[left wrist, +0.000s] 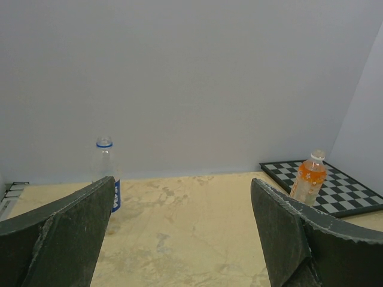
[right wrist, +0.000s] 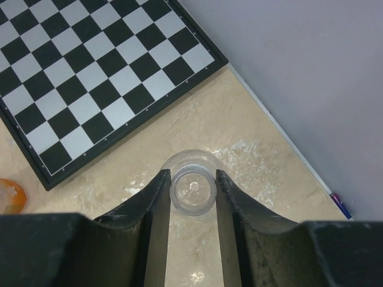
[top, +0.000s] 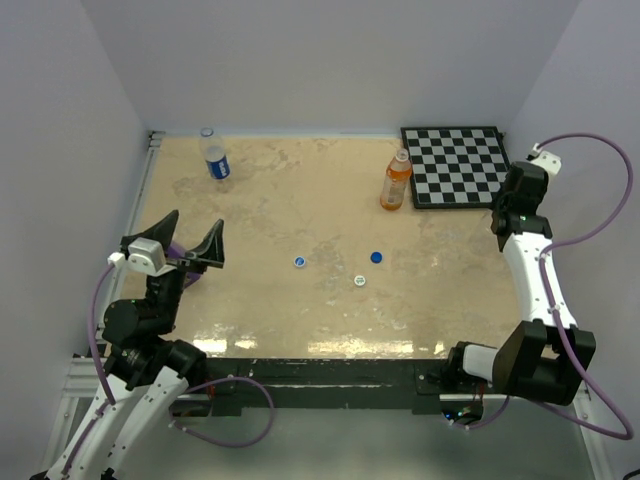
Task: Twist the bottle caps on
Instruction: Pick up the plastic bottle at the center of the board.
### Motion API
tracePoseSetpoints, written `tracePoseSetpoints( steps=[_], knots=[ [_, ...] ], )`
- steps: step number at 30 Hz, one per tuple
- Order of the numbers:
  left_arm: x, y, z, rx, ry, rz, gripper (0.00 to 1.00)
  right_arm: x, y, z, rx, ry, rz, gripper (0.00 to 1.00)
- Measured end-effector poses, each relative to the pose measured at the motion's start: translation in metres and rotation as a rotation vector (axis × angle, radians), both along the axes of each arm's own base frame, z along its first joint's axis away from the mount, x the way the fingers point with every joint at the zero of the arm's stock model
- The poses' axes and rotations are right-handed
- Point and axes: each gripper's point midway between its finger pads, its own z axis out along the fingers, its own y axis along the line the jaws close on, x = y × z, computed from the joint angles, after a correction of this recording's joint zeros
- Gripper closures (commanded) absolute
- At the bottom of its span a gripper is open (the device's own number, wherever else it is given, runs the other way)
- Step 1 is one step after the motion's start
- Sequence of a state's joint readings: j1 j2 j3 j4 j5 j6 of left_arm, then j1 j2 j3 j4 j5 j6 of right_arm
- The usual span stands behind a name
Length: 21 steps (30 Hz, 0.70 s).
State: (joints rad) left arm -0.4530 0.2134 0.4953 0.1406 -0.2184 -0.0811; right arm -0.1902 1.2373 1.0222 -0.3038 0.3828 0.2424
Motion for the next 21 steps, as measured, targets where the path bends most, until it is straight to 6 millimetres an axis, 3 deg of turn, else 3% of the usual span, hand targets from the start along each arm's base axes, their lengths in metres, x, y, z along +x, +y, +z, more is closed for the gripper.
tracePoseSetpoints(
  steps=[1, 6, 10, 21],
  knots=[
    [0.0, 0.0, 0.0, 0.001, 0.0, -0.002, 0.0, 0.0, 0.0, 0.0, 0.0, -0.001, 0.002, 0.99],
    [0.002, -0.008, -0.002, 0.032, 0.004, -0.03, 0.0, 0.001, 0.008, 0.004, 0.019, -0.013, 0.047, 1.0],
    [0.009, -0.022, -0.01, 0.072, 0.025, -0.079, 0.0, -0.001, 0.023, 0.023, 0.024, -0.07, 0.112, 1.0],
    [0.024, -0.072, -0.043, 0.207, 0.1, -0.29, 0.0, -0.006, 0.119, 0.07, -0.013, -0.18, 0.497, 1.0]
  ],
)
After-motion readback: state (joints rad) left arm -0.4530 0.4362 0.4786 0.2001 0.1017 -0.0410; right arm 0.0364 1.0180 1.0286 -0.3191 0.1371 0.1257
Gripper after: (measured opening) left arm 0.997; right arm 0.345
